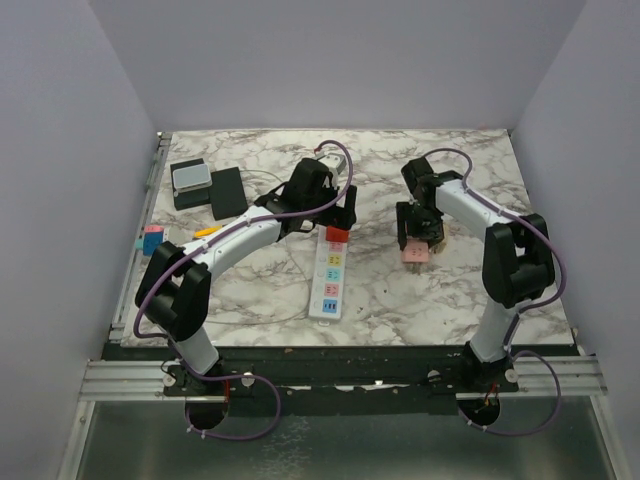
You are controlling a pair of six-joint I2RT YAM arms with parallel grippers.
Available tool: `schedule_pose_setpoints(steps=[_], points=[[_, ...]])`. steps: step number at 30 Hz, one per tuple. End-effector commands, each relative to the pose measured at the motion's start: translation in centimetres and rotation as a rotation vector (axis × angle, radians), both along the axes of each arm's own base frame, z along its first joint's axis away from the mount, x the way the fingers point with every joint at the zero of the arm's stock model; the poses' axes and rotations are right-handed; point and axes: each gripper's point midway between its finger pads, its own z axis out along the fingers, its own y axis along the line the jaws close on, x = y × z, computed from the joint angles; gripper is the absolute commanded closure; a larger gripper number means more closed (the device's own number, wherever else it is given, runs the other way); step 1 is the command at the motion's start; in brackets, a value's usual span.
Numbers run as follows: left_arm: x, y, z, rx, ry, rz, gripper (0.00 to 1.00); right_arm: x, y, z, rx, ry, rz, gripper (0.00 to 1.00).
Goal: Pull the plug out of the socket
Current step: Place the plug at the center of the board.
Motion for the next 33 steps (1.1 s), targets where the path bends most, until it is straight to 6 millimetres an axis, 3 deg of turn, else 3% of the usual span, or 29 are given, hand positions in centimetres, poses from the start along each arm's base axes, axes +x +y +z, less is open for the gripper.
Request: schedule_pose_setpoints(steps=[1, 4, 15, 21, 33], points=[[-0.7, 0.1, 1.1, -0.015, -0.007, -0.029, 0.01, -0.1, -1.4, -3.2, -0.075, 0.055, -0.009, 0.61], [-0.7, 0.0, 1.1, -0.018, -0.003, -0.031, 0.01, 0.3, -1.2, -3.3, -0.069, 0.047, -0.014, 0.46], [-0.8, 0.0, 0.8, -0.014, 0.004, -0.035, 0.01, 1.1, -0.7, -2.0, -0.043, -0.002, -0.017, 0.15], [-0.7, 0.1, 0.7, -0.012, 0.004, -0.029, 0.01, 1.6, -0.5, 0.0, -0.022, -0.057, -0.020, 0.12], [-0.7, 0.9, 1.3, -0.028, -0.014, 0.026, 0.01, 2.6, 2.1, 5.9, 0.161, -0.218, -0.012, 0.12]])
